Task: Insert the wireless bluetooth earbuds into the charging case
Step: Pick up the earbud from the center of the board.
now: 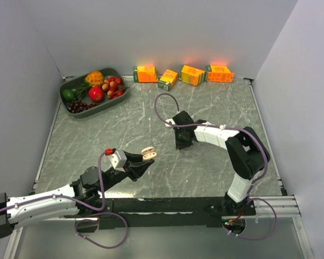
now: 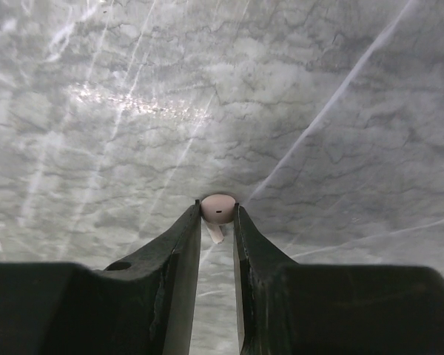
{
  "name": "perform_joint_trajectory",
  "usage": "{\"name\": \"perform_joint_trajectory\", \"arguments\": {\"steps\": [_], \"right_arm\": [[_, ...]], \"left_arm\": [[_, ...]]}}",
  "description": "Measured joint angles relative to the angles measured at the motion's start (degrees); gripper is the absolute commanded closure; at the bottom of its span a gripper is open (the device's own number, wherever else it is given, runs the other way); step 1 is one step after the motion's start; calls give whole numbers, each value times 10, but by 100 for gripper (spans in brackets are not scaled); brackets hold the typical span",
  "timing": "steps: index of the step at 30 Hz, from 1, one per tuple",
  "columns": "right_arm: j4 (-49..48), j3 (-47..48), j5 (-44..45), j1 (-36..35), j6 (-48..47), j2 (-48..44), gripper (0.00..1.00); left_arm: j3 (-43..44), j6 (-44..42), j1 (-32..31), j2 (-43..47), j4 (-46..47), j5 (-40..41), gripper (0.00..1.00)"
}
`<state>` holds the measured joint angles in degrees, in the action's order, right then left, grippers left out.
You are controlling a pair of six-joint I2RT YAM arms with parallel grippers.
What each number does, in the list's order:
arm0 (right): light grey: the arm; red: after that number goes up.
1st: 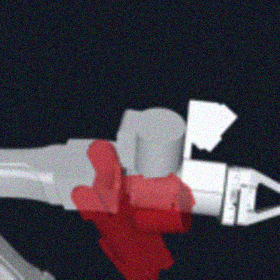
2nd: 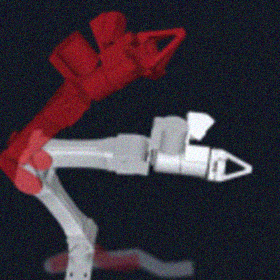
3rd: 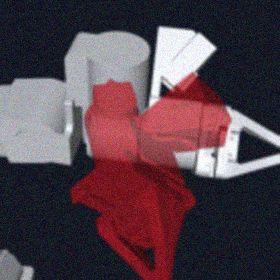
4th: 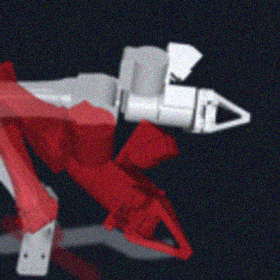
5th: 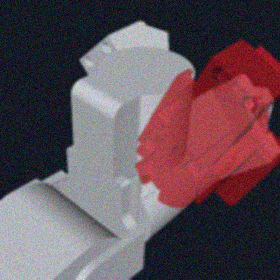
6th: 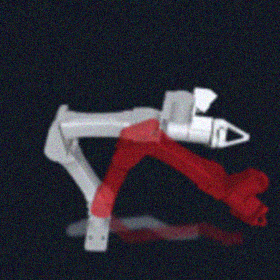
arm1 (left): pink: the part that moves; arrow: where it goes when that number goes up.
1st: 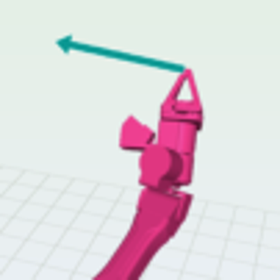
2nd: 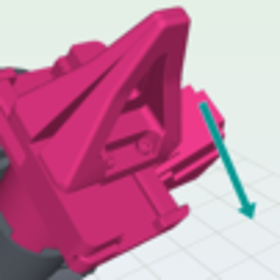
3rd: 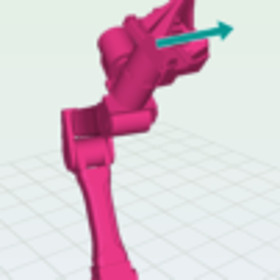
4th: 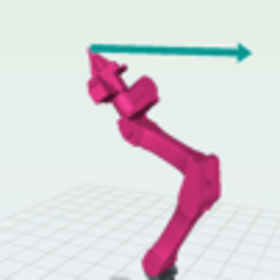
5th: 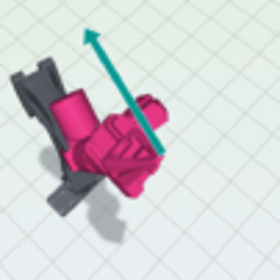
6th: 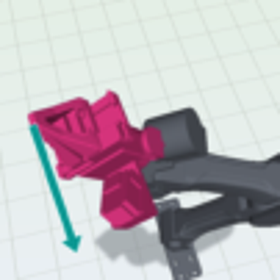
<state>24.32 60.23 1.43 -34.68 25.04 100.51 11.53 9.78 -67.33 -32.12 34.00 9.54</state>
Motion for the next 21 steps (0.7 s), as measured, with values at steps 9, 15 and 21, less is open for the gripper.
{"name": "perform_joint_trajectory", "arguments": {"steps": [9,15,21], "right_arm": [[-9,-11,-7,0,82,-6,50],[-6,-10,-9,-3,79,-11,38],[24,3,2,-5,38,-12,39]], "left_arm": [[0,0,-4,0,0,9,99],[0,0,-5,-4,3,9,99],[0,0,-6,-7,3,9,99]]}}
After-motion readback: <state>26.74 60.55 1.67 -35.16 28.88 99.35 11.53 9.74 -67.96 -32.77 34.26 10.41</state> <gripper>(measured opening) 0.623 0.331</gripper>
